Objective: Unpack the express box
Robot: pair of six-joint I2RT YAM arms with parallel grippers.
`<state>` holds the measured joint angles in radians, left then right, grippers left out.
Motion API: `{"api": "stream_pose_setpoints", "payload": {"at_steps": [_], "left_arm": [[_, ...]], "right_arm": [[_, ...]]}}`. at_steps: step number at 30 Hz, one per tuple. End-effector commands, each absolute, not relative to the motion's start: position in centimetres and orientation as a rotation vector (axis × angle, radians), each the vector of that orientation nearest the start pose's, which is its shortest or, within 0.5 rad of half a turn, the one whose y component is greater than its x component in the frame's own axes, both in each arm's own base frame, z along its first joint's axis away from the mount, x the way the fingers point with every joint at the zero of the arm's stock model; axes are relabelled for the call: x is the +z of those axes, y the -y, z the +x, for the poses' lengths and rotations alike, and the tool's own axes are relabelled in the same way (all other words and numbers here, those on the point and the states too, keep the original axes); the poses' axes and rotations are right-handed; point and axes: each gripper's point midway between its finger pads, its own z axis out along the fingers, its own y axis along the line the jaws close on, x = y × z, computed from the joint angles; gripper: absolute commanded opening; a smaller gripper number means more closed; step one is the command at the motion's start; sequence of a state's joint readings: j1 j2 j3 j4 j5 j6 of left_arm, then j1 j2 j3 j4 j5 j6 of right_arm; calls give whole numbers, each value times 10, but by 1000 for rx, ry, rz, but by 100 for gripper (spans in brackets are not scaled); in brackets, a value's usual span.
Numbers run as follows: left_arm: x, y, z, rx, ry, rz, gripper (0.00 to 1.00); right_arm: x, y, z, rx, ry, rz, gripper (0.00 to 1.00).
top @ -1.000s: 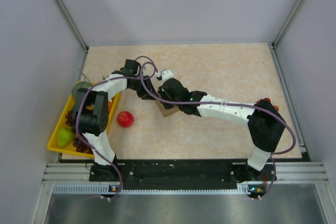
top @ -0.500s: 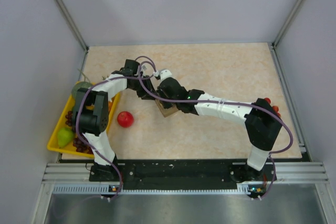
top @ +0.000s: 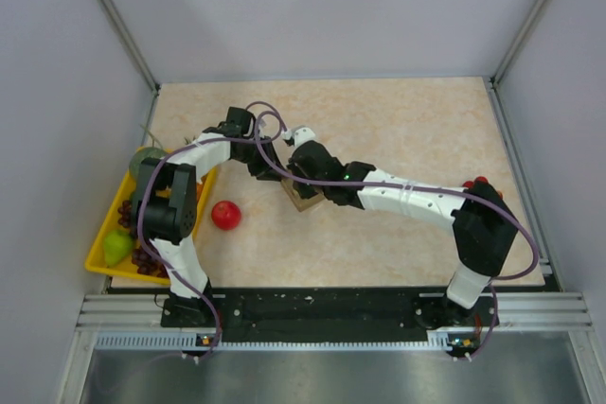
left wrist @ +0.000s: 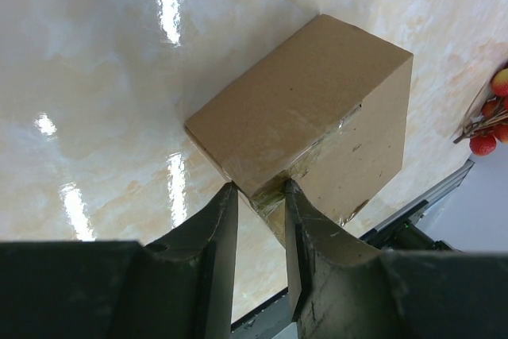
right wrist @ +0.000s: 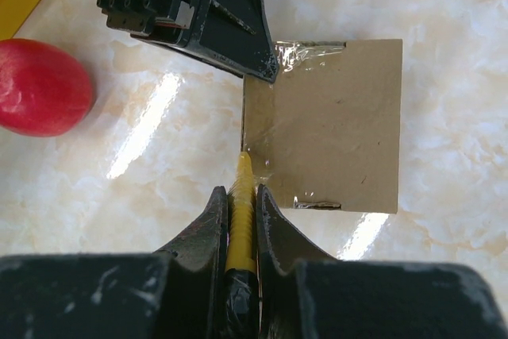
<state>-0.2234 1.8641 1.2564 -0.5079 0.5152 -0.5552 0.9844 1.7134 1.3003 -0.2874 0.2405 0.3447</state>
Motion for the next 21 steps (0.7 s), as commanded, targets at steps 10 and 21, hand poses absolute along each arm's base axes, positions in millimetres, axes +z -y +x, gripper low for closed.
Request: {"api": "stream_pose_setpoints", "payload": {"at_steps": [10, 21], "left_arm": [[15, 158, 356, -618, -2875, -331, 31], [11, 157, 355, -612, -2882, -339, 31]], "right_arm": [[124, -366, 263, 396, -2283, -680, 0], [122, -358, 255, 381, -2317, -698, 0]]}}
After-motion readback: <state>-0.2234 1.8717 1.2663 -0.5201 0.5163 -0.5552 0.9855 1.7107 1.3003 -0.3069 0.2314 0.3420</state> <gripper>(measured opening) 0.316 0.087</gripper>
